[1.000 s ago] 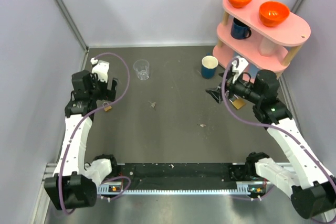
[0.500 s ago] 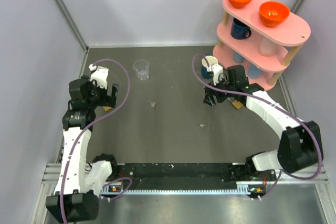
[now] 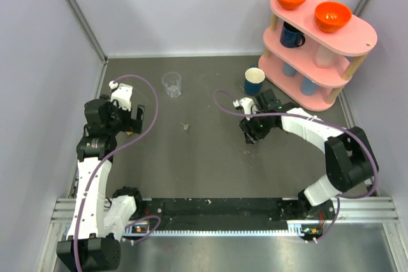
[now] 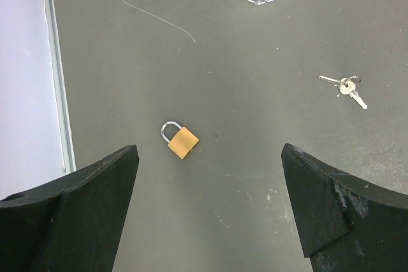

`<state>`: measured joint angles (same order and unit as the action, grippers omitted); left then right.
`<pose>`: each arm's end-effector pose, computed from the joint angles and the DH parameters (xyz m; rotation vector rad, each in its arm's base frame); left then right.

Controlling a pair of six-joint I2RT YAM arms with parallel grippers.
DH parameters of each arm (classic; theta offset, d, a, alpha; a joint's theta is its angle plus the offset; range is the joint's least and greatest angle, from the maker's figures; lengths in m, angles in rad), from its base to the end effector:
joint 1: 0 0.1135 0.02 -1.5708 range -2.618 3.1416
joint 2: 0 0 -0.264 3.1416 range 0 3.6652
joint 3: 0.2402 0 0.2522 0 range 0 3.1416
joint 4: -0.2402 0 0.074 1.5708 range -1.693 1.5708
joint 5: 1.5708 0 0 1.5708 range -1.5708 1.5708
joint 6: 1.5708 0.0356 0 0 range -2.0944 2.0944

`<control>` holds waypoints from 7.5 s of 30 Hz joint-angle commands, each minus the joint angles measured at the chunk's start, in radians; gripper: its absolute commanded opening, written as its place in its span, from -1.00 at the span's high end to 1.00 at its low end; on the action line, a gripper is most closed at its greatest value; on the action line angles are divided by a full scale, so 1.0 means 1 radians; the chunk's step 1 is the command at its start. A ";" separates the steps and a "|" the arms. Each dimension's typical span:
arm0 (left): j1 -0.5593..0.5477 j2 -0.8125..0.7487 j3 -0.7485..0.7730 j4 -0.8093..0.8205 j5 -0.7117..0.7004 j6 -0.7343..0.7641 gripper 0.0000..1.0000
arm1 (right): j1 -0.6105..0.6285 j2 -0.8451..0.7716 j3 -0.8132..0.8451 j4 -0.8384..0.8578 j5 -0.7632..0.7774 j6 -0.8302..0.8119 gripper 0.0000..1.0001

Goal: Unlock with the key

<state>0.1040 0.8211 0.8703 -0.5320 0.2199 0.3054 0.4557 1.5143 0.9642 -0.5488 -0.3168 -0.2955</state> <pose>0.1780 0.0108 0.3282 0.3401 2.0126 0.0303 0.2594 0.1395 0.2041 -1.0702 2.4357 0.4744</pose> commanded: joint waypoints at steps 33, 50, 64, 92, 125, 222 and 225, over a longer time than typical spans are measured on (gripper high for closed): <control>0.008 -0.014 -0.034 0.055 0.036 -0.012 -0.98 | 0.170 0.158 0.045 -0.077 0.117 -0.030 0.29; 0.010 -0.005 -0.037 0.055 0.038 -0.014 -0.98 | 0.207 0.161 0.051 -0.079 0.116 -0.024 0.38; 0.011 -0.005 -0.040 0.058 0.050 -0.012 -0.98 | 0.222 0.195 0.064 -0.077 0.145 -0.027 1.00; -0.042 0.278 0.265 0.040 0.596 -0.201 -0.98 | 0.227 -0.414 0.042 0.107 0.274 -0.310 1.00; -0.517 0.826 0.647 0.061 0.555 -0.526 -0.72 | 0.518 -0.270 -0.061 0.607 0.696 -0.491 1.00; -0.604 0.851 0.621 0.063 0.604 -0.470 0.34 | 0.531 -0.263 -0.032 0.641 0.756 -0.430 1.00; -0.602 0.849 0.621 0.063 0.601 -0.468 0.32 | 0.526 -0.259 -0.021 0.632 0.756 -0.409 1.00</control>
<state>-0.4942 1.6814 1.4807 -0.4931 0.8181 -0.1806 0.9913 1.2797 0.8772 0.0822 0.4484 -0.7597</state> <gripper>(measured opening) 0.334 0.008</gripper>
